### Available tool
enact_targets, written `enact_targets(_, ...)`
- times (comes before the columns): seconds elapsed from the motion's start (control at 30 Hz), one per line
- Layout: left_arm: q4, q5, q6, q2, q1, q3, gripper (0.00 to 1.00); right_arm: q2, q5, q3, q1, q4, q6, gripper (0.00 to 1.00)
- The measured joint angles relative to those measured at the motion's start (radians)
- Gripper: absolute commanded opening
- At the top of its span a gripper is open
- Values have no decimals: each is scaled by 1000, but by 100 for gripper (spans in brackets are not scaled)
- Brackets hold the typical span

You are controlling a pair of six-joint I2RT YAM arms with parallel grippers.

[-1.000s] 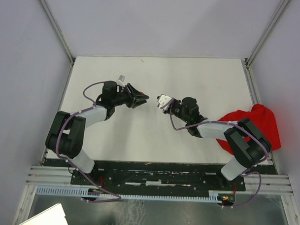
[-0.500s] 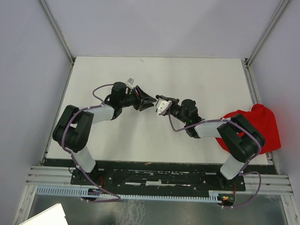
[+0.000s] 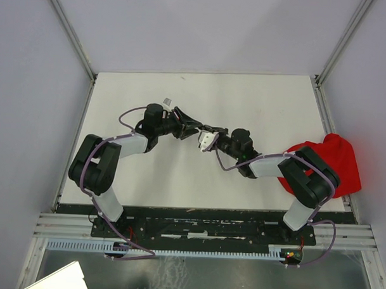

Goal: Insert the wireless bluetooth earbuds into the charging case
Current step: Pick up the charging case at the center of the board.

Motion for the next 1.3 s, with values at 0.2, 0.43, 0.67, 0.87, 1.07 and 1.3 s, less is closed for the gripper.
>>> enact_targets(0.2,3,1,-8,3,-1,15,52,8,-1,0,12,2,-27,2)
enact_targets(0.43,7,3,-11,34,-13,27,51,9,18,-1,32,3,-72,2)
enact_targets(0.67,7,2,-20,49,-16,31,48,40,66,-23,56,72,-127,2)
enact_targets(0.87,29,3,-42,49,-17,31,42,50,100,-47,65,149,-147,2)
enact_targets(1.07,69,10,-78,55,-17,31,38,57,124,-61,66,215,-143,2)
enact_targets(1.3,89,13,-96,55,-17,31,33,58,130,-72,65,254,-119,2)
